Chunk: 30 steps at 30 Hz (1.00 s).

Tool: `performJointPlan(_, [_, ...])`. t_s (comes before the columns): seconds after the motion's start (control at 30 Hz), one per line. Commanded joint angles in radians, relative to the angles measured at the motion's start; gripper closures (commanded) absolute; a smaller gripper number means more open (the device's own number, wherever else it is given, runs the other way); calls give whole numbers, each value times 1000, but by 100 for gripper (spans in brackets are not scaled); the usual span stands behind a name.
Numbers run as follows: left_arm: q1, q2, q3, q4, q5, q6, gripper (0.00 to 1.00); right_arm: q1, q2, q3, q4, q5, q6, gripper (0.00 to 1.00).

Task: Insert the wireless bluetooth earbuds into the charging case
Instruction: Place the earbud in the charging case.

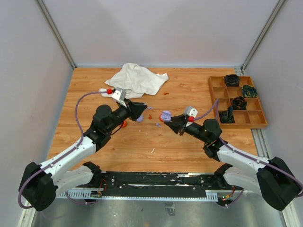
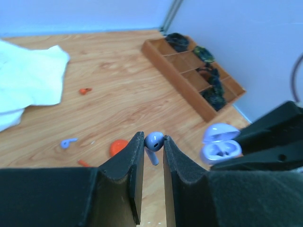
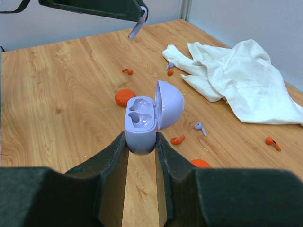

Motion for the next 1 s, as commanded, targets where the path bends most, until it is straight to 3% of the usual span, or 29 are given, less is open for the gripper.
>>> performJointPlan(0.0, [-54,-32,-24,145,67,30,77,27,14,26,112,1,44,99])
performJointPlan(0.53, [-250,28,-53,372,-44,72,77,39,68,7,246,11,79,99])
performJointPlan(0.97, [-284,117,-44,426,-93,105,77,44,70,2,278,20,86,99])
